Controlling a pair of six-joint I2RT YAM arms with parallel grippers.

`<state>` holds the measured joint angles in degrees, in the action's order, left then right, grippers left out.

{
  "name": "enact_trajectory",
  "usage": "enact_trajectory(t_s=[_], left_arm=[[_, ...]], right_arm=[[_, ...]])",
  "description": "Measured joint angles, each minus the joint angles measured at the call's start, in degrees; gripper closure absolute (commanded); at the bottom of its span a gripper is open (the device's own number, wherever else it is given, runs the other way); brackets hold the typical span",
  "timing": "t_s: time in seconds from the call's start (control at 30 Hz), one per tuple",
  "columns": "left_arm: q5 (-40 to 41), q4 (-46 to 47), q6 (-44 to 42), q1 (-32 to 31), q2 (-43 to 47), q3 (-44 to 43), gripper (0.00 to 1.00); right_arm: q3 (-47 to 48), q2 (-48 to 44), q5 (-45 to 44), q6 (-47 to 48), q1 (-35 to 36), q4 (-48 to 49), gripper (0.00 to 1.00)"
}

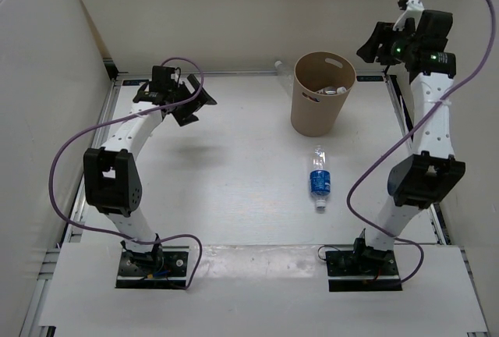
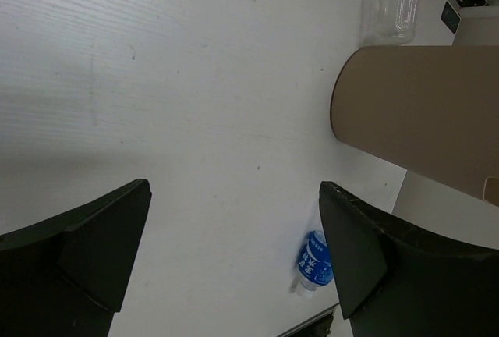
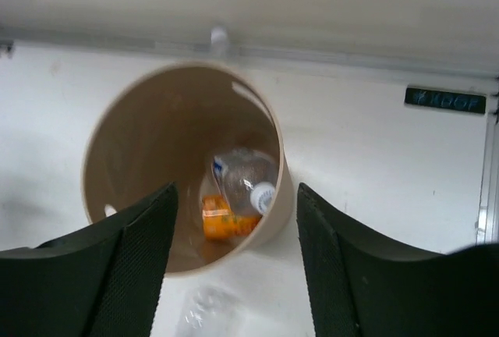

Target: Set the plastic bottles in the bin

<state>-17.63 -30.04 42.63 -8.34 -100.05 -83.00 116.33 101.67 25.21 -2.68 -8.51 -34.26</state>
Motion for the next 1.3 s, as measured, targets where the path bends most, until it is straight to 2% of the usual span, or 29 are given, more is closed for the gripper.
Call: enact_trajectory(t_s=[0.03,0.07,0.13,0.47,0.57,0.6,0.67,0.7,0.77,1.3], left_arm=[[-0.1,-0.2,0.2,0.0,0.0,0.0,0.01],[-0.3,-0.3,0.4,0.0,0.0,0.0,0.01],[-0.6,-0.4,0.5,0.1,0.0,0.0,0.01],[-0.9,-1.3,1.0,1.3,0.0,0.6,0.01],[-0.9,-1.9,1.0,1.5,0.0,0.9,0.01],[-0.9,-2.1,1.0,1.5,0.0,0.9,0.01],[-0.9,-2.4,1.0,1.6,0.0,0.9,0.01],[-0.9,-2.6,1.0,1.6,0.0,0.9,0.01],[-1.0,-3.0,1.0,1.8,0.0,0.9,0.01],[-1.4,-4.7,0.9,4.2,0.6,1.3,0.01]], right_arm=[[1.5,1.5,0.3,1.1,0.1,-1.7,0.39],[3.0,3.2,0.7,2.3,0.2,-3.9,0.48],[4.0,5.7,1.3,3.8,0.4,-6.9,0.54],[5.5,12.4,1.7,8.5,0.3,-17.0,0.54],[6.2,13.0,1.6,9.5,0.5,-18.0,0.64],[6.3,13.0,1.6,9.7,0.7,-18.3,0.72],[6.6,13.1,1.6,10.4,1.2,-18.6,0.82],[6.9,13.1,1.5,10.4,1.5,-18.7,0.93],[7.3,13.1,1.0,10.5,2.1,-18.5,1.0],[13.2,16.3,0.7,9.8,15.6,-21.4,1.0]])
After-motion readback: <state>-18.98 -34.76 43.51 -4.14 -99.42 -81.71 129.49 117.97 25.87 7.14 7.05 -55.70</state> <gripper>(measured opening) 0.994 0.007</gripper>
